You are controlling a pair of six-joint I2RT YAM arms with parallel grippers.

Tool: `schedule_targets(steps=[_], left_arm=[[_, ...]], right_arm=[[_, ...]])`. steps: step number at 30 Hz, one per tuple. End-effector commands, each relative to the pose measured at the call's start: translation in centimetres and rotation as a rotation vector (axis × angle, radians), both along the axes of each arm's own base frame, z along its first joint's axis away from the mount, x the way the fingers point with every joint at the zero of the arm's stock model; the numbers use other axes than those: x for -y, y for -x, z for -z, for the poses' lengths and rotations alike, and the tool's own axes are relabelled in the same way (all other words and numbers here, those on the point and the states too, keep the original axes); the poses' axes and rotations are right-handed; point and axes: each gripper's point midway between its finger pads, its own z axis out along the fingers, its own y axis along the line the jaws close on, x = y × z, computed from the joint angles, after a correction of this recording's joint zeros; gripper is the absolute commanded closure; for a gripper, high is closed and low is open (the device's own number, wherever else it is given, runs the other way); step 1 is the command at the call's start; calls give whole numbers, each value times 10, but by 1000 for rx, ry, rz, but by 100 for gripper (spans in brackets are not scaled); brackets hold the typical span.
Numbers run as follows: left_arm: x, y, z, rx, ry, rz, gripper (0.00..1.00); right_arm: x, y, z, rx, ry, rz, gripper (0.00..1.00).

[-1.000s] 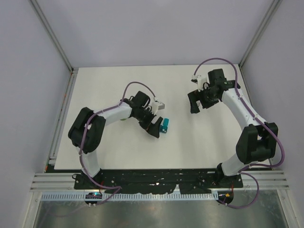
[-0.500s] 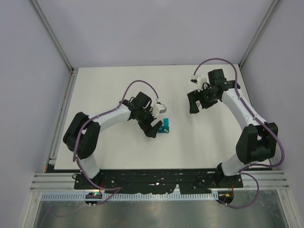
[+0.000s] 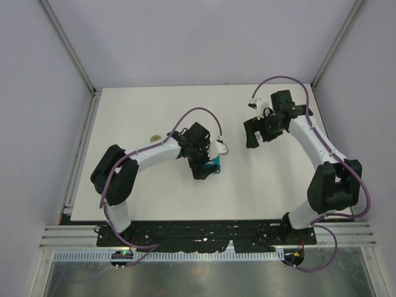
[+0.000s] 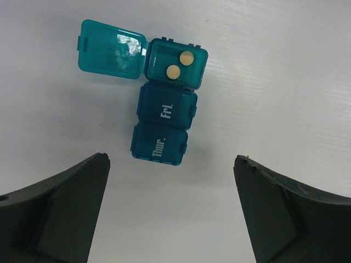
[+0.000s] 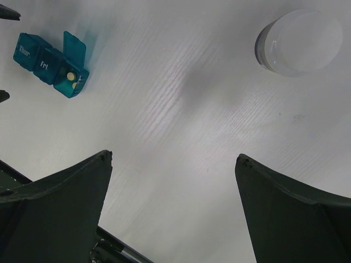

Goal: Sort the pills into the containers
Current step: Close the pill container at the center of the board.

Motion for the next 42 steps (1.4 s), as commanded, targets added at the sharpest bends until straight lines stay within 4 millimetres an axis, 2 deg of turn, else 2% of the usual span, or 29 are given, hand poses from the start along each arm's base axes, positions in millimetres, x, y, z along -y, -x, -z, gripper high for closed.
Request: schedule_targets(steps=[1, 9, 17, 30, 35, 42], left_arm=[[10, -10, 2, 64, -17, 59, 2], [16, -5, 19, 85, -52, 91, 8], [20, -4, 29, 112, -69, 100, 21], [9, -3, 44, 144, -97, 93, 36], [8, -1, 47, 142, -101, 92, 46], [5, 1, 39, 173, -84, 89, 67]], right_arm=[[-5, 0, -12, 44, -21, -21, 3], [-3, 7, -10, 38, -19, -24, 3], [-1, 10, -10, 43, -10, -25, 3], [0, 12, -7, 37, -9, -28, 3], [0, 13, -6, 32, -8, -28, 3], [-6, 15, -4, 23, -36, -43, 3]])
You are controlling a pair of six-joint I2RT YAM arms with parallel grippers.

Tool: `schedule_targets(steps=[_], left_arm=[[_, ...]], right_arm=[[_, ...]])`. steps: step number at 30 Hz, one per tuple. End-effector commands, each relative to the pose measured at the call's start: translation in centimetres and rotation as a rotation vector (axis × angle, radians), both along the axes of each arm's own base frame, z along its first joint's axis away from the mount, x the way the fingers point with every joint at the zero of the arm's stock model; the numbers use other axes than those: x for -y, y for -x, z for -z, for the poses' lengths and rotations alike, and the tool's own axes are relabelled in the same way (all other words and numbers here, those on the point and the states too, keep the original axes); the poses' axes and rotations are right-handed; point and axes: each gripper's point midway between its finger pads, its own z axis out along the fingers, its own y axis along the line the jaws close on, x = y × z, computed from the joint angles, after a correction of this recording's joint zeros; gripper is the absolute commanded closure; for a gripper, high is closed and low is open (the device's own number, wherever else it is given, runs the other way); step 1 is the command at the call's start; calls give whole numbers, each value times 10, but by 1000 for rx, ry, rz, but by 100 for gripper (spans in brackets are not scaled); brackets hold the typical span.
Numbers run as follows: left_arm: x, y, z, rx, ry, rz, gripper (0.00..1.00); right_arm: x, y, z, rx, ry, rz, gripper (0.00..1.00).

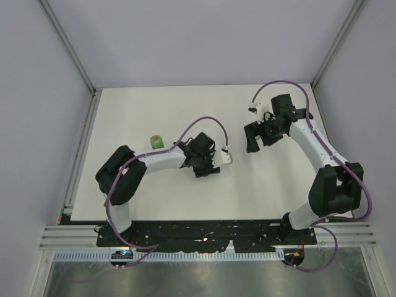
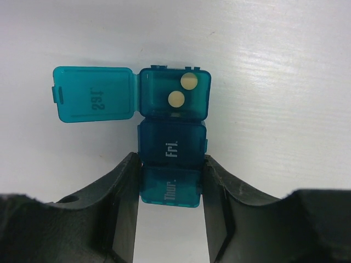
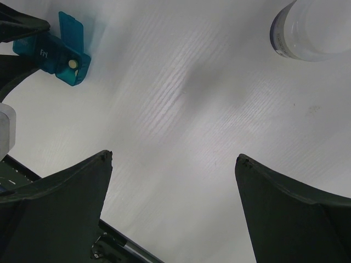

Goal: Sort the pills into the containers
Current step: Close the pill container at the center of the board.

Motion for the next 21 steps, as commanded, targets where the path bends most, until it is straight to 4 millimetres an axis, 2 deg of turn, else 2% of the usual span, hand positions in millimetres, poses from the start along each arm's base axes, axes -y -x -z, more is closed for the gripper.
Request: schedule_targets(steps=[1, 5, 7, 14, 21], left_arm=[[-12, 6, 1, 26, -28, 7, 71], [-13, 9, -10, 60, -17, 17, 89], [-13, 12, -22, 91, -7, 20, 99], [-17, 21, -64, 229, 19, 44, 100], [-14, 32, -102, 349, 43, 47, 100]], right_arm=[[-8, 0, -13, 46, -45, -38, 3], [-20, 1, -21, 65, -108, -77, 3], [-28, 2, -27, 77, -156, -100, 3], [-52, 1, -38, 95, -273, -160, 3], [-84, -3, -35, 71, -338, -221, 2]])
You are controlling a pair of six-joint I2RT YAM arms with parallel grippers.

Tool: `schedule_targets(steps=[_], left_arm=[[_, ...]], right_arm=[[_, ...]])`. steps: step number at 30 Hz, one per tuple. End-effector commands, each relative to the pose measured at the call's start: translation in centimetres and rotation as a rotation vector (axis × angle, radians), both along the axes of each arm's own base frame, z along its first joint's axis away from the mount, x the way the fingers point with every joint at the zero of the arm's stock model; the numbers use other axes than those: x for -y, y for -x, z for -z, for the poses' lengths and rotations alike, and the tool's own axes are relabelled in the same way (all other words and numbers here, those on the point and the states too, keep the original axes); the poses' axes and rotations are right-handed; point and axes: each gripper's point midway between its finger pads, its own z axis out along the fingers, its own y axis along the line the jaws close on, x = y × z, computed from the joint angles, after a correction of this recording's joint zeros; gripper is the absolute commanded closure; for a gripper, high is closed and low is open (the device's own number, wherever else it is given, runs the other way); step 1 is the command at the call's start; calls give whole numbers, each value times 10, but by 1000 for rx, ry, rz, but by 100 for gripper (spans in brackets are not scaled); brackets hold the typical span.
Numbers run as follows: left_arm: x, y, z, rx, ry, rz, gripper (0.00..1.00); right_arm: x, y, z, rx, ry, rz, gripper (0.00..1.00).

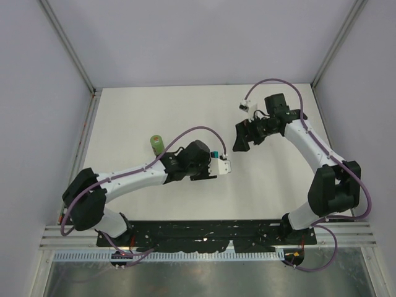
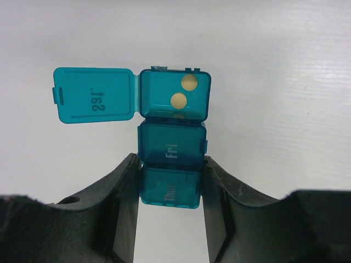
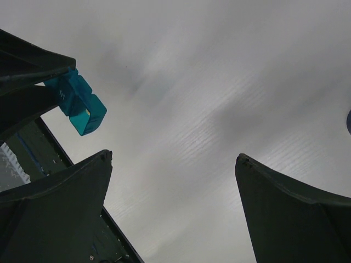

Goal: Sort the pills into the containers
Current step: Close the pill container at the center of the board.

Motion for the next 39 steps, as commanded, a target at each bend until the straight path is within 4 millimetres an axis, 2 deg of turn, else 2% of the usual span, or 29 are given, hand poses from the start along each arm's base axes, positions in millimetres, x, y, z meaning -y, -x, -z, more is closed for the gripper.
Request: schedule_targets(steps=[1, 7, 11, 16, 26, 39], left_arm=[[1, 1, -27, 117, 9, -10, 100], [6, 3, -40, 189, 2, -11, 100], [8, 4, -38, 208, -17, -9, 100], [9, 4, -36, 216, -27, -12, 100], [11, 4, -27, 194, -44, -8, 100], [11, 6, -26, 179, -41, -12, 100]], right_arm=[[-27, -10, -14, 38, -88, -58, 2], [-52, -16, -10, 21, -99, -98, 2], [-64, -15, -5, -6, -112, -124, 1], [-73, -5, -2, -35, -147, -167, 1], [-82, 18, -7, -49, -183, -233, 0], [-86, 31, -8, -40, -172, -260, 0]])
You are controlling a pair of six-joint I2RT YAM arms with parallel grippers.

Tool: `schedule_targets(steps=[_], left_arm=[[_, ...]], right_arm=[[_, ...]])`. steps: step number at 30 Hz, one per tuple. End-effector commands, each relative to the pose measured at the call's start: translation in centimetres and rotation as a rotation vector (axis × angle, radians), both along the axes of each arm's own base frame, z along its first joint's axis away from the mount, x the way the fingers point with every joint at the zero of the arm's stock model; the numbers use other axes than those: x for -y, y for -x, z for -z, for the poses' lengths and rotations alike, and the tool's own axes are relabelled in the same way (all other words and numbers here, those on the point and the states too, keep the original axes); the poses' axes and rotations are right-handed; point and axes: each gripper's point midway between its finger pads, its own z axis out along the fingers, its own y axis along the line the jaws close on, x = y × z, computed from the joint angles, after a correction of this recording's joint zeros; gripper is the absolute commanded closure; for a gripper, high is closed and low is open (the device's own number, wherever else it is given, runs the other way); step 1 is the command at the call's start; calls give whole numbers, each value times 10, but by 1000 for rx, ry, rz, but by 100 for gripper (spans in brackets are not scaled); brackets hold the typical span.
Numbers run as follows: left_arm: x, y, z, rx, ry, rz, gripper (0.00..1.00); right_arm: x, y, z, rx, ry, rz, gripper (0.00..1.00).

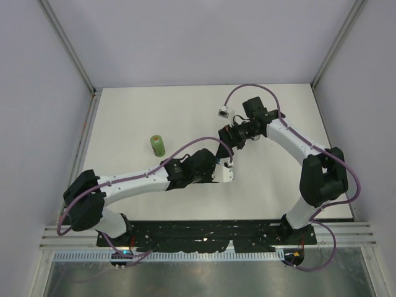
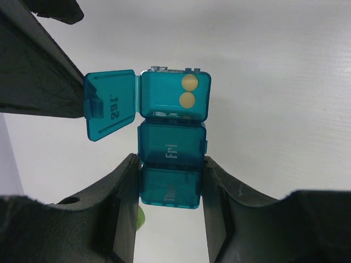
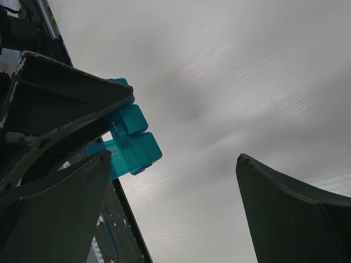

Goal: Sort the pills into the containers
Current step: Close the pill container at the center of the board.

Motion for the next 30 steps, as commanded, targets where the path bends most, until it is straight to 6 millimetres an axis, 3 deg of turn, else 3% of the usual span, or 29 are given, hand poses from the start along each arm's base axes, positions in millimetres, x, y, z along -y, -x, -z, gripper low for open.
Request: schedule_targets(steps=[1, 18, 30], left_arm=[[7, 0, -8, 5, 36, -2, 100], [11, 3, -8, -30, 46, -7, 100], [14, 4, -14, -68, 63, -14, 100]], right_arm=[[-4, 5, -21, 72, -34, -30, 0], [-1, 24, -20, 98, -3, -65, 2], [-1, 38, -5, 85, 28, -96, 3]])
